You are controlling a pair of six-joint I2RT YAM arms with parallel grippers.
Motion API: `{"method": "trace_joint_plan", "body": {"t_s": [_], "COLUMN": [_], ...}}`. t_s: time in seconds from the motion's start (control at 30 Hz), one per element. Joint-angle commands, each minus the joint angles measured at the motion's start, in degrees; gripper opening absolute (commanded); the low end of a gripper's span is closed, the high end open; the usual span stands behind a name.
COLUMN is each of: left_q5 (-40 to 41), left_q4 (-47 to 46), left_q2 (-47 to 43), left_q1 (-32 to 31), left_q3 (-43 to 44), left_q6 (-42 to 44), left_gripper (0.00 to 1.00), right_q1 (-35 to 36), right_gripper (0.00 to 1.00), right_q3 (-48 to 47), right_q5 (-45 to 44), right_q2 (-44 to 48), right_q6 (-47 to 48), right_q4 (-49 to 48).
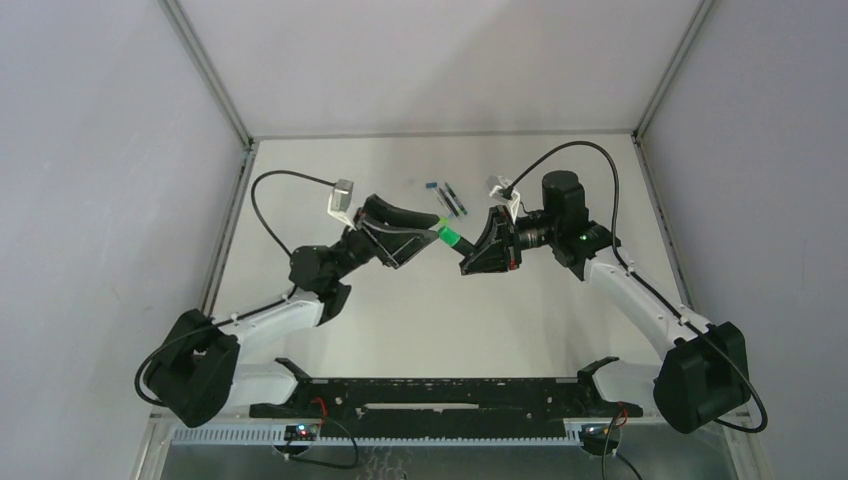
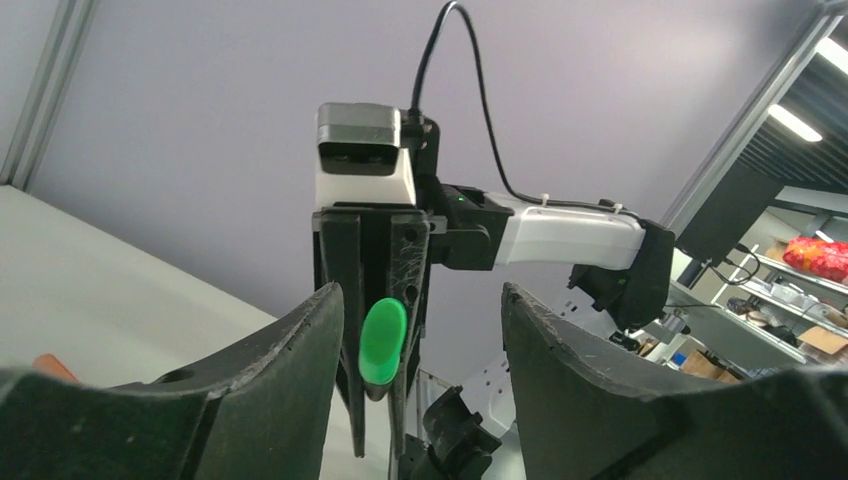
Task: Insert the pens into the pen caps
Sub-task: Press the pen cap onto the pen.
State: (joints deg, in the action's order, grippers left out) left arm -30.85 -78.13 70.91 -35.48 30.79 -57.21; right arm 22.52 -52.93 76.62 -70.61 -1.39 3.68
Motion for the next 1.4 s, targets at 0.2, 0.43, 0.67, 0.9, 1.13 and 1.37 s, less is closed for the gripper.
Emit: {"method": "trace_joint_plan", "body": {"t_s": [0.2,0.43,0.67,0.9,1.13,1.37], "left_q5": [-0.22,-0.18,0.51,1.92,10.15,7.99], "left_q4": [-1.90,-1.94,-1.91,-0.84,11.21,23.34], "left_q2": [3.19,4.50,5.59,5.85,2.96,4.04], "left_q1": [-1.80,-3.36,-4.38,-5.39,-11.66,-12.79], "left_q3": [3.73,4.30,4.37,4.45,2.98,4.07], "left_q6": [0.74,0.61,0.61,1.01,9.24,9.10], "left_gripper": [0.58,0.44,0.39,0.12,0.00,0.00], "right_q1": [0.19,0.24,0.19,0.16,-0.55,-1.15], "right_gripper": [0.00,0.00,0.00,0.00,0.00,0.00], "right_q3": [-1.86,-2.35,-2.39,-2.40,-2.42,-3.23], "right_q5": [0.41,0.04,-0.14,-1.46,-9.51,-15.28], "right_q2": [-0.31,-0.85,-0.76,-0.57,-0.07,1.50], "right_q6": [1.19,1.21,1.21,1.21,0.64,4.62], "right_q4": [-0.72,0.33,0.36,0.29,0.50,4.40]}}
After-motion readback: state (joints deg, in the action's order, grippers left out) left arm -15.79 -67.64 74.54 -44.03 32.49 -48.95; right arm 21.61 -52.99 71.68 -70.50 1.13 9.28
